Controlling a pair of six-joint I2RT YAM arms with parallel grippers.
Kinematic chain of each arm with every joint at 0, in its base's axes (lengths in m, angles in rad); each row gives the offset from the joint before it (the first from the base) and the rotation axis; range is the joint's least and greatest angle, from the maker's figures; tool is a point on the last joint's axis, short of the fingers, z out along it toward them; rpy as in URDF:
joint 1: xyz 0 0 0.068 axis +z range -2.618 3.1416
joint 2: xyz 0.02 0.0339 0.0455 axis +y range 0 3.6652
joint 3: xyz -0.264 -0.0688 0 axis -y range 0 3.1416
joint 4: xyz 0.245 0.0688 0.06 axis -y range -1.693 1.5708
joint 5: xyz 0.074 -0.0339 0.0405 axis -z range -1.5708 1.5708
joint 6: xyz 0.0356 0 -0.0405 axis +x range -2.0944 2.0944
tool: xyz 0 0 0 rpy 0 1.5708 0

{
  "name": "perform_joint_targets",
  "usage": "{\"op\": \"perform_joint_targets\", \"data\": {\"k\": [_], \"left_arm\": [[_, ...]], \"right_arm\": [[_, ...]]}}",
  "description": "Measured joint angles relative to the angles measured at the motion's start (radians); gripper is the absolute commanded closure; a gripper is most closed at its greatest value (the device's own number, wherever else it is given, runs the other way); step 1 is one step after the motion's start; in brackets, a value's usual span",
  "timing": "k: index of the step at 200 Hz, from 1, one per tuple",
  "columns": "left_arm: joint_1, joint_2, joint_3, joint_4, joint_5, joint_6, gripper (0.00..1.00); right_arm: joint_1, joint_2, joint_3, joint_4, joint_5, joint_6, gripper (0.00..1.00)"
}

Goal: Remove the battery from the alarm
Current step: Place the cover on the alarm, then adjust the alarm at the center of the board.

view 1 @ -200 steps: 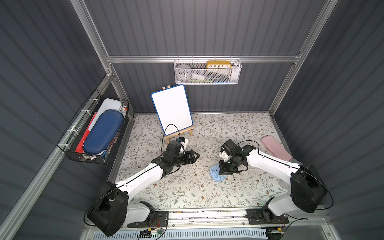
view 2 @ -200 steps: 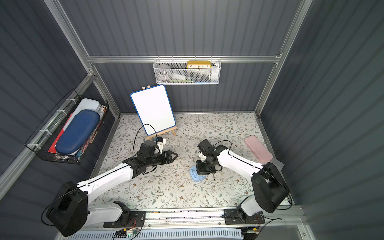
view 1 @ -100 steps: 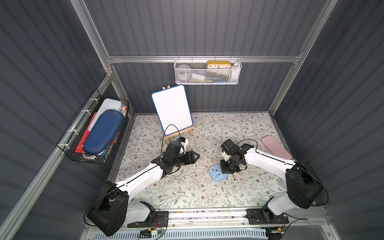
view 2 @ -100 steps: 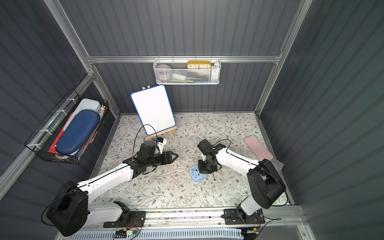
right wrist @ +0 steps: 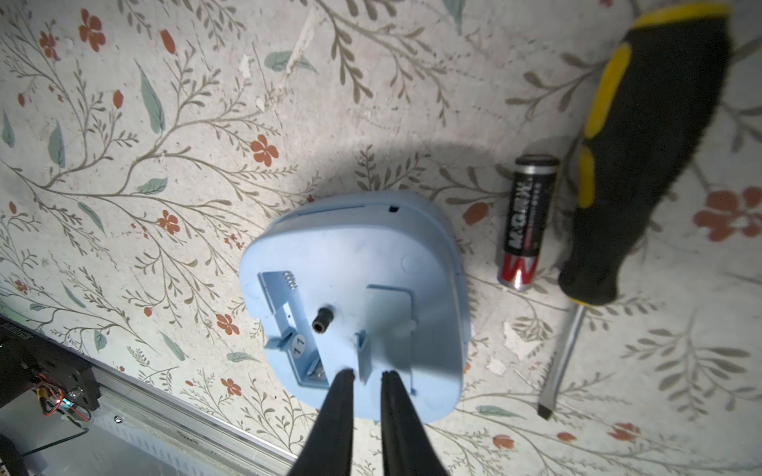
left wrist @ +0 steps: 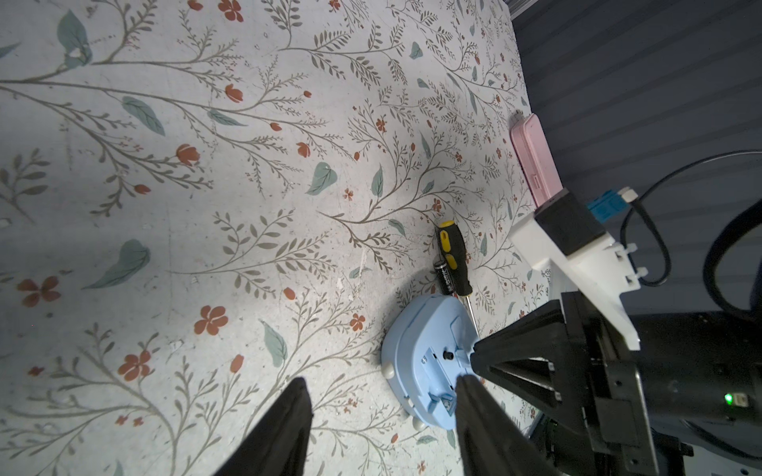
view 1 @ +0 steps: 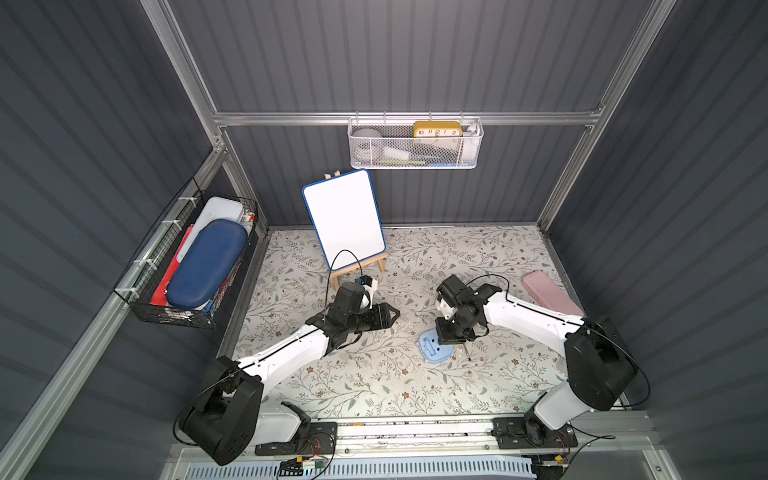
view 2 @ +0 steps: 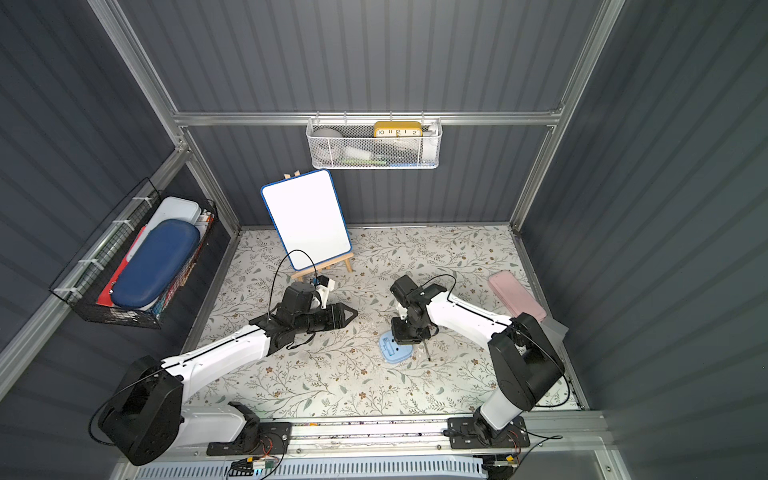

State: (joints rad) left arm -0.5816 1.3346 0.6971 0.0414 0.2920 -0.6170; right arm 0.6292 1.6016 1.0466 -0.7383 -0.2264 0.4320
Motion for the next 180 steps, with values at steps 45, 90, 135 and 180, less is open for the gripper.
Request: {"op": "perform_joint_targets", "data": {"k": [45,90,135,180], "left_arm": [[0.000,0.001,0.000,0.006,0.000,0.000,0.41],[0.000,0.159,0.072,0.035,0.032,0.032,0.81],[0.000,0.338,0.211,0.060,0.068,0.098,0.96],[0.000,0.481,0.298,0.121,0.117,0.117,1.00]], "right_arm": [[0.006,-0.025,0.006,-0.017,0.014,0.010,0.71],[0.005,-0.170,-0.006,-0.023,0.096,0.077,1.00],[0.001,-0.187,-0.135,-0.050,0.135,0.135,1.00],[0.000,-0.189,-0.237,-0.014,0.099,0.180,1.00]]}}
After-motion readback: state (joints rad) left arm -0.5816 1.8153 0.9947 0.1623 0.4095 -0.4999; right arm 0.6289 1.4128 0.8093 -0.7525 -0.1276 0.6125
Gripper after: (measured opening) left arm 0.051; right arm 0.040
